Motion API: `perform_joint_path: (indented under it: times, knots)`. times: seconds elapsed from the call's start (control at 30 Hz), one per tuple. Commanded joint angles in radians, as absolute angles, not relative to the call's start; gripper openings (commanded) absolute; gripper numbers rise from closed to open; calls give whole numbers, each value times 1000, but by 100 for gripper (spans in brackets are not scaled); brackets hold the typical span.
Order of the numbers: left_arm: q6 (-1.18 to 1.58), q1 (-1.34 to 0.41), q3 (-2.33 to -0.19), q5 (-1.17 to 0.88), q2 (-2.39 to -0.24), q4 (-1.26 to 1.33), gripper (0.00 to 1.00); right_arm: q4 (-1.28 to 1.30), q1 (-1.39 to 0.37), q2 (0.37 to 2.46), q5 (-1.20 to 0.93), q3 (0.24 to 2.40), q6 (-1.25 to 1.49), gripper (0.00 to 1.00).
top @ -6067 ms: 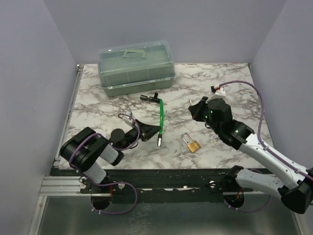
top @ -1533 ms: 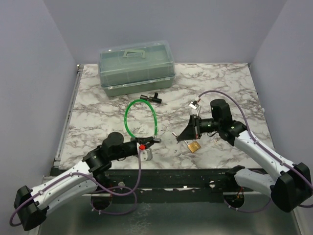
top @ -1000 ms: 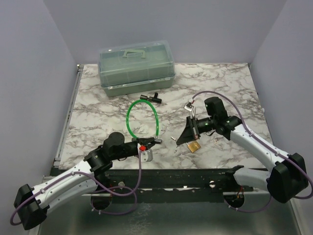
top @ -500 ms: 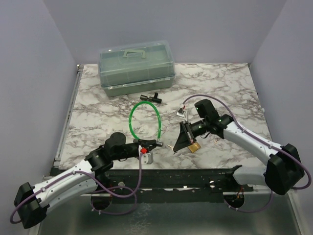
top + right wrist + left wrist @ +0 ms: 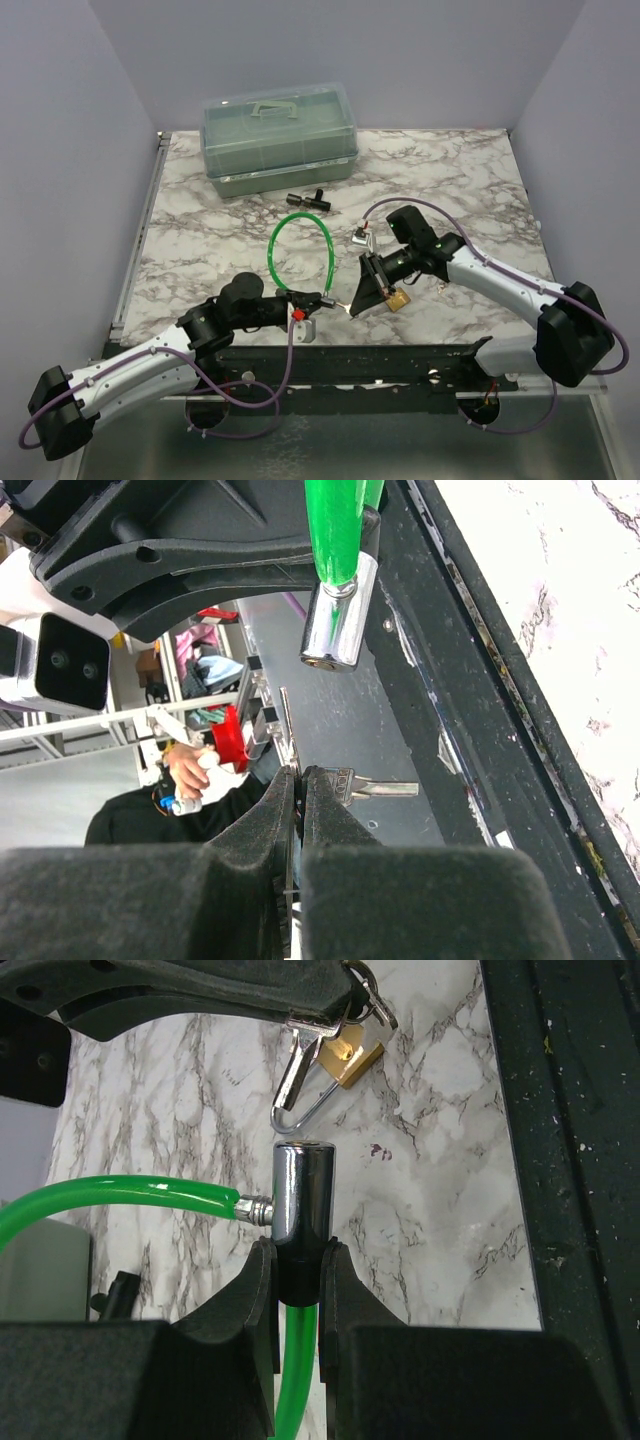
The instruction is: Unlock with the key
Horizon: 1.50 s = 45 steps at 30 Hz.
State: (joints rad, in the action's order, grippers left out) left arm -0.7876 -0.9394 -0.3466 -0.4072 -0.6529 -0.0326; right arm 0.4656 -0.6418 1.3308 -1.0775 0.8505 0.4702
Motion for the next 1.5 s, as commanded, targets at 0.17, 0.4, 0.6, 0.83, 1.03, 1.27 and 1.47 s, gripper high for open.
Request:
perform_joint_path:
  times: [0.17,0.4,0.6,0.83,1.03,1.27,1.47]
  knots:
    - [-821,-952,-374,-422,-633,3,0,436,-656,1352,-1065,862,491,0]
    - [-817,-953,-376,-423,-640,3,0,423,-656,1367,-1059,855,493,0]
    - [-812,-953,-373,-421,-640,3,0,425,-656,1370,-1056,837,493,0]
    - [-813,-953,-375,-422,-647,5,0,404,-657,1365,-1058,824,508,0]
    - [-813,-953,-376,-422,-649,5,0,404,-658,1363,-1058,811,511,0]
    - [-812,-954,-377,-422,-651,6,0,388,-664,1369,-1055,810,521,0]
    - [-810,-953,-377,-420,-652,6,0,384,-668,1377,-1050,816,520,0]
